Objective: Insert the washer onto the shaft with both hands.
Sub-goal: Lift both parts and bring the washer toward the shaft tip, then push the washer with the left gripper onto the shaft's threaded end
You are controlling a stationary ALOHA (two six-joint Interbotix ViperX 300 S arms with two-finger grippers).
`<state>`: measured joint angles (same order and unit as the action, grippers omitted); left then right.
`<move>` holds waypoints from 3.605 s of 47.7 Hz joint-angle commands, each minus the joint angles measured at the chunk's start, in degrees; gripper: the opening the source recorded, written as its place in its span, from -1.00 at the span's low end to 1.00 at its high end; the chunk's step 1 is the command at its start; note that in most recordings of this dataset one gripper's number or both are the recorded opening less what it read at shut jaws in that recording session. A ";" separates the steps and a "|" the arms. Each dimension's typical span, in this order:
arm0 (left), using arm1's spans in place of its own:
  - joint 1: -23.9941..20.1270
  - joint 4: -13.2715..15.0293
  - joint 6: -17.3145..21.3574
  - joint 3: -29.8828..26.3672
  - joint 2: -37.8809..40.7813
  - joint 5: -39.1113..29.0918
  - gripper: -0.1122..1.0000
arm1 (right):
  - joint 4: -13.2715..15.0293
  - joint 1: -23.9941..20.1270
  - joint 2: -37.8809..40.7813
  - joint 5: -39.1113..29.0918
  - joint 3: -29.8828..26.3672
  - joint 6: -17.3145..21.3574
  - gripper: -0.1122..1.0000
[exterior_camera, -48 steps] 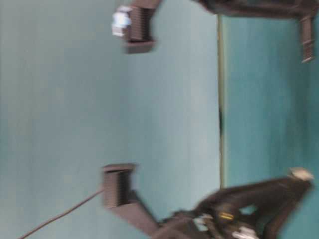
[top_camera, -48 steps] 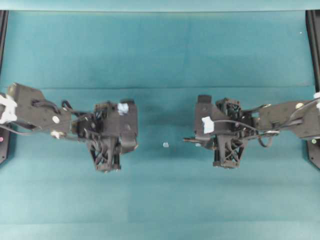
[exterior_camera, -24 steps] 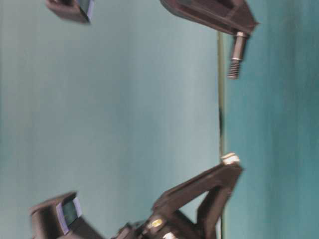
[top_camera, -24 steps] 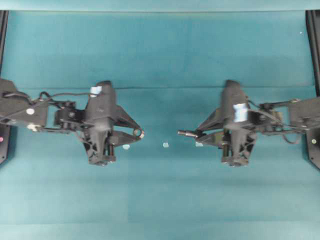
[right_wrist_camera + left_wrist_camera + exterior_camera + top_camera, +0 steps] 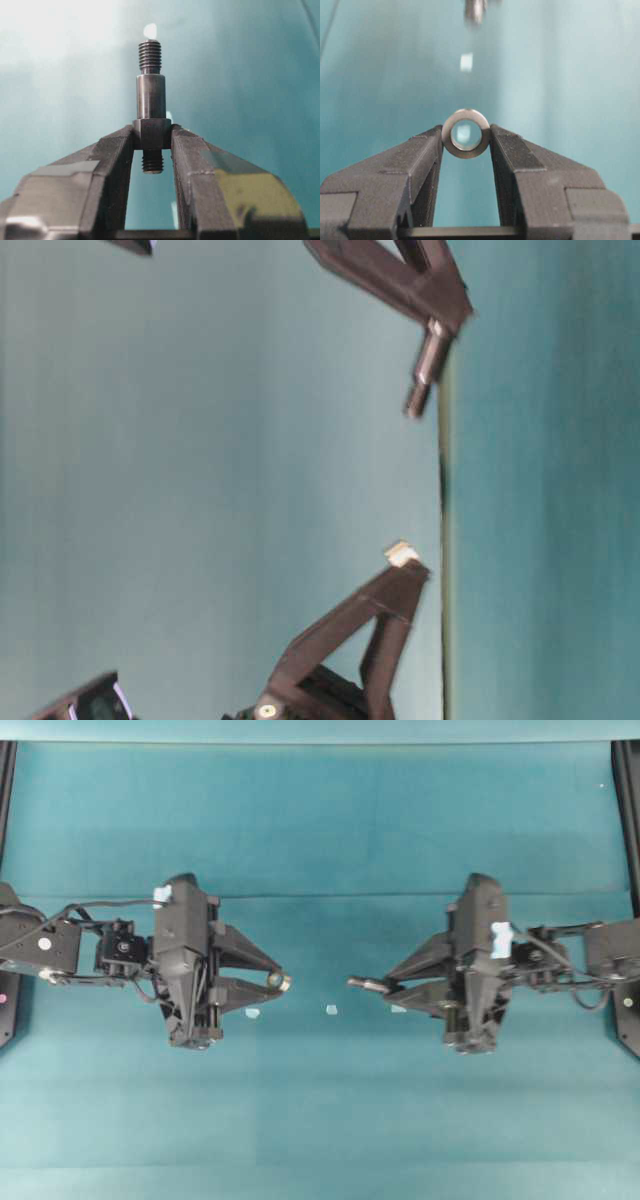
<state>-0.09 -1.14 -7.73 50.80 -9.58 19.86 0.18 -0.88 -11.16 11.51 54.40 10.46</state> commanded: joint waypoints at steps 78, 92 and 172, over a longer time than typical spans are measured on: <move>1.14 0.00 -6.15 -2.55 7.29 12.39 -0.17 | -0.26 -0.35 9.23 19.07 -2.55 0.53 -0.80; 0.35 0.00 -6.15 -0.18 4.83 12.48 -0.17 | -0.26 -0.26 8.96 19.07 -2.29 0.62 -0.80; -0.53 0.00 -6.94 -2.64 5.71 13.18 -0.17 | -1.58 1.14 11.87 24.61 -5.71 0.35 -0.80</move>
<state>-0.79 -1.14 -14.68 50.10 -3.78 32.78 -1.23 0.35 1.05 35.68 50.27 10.46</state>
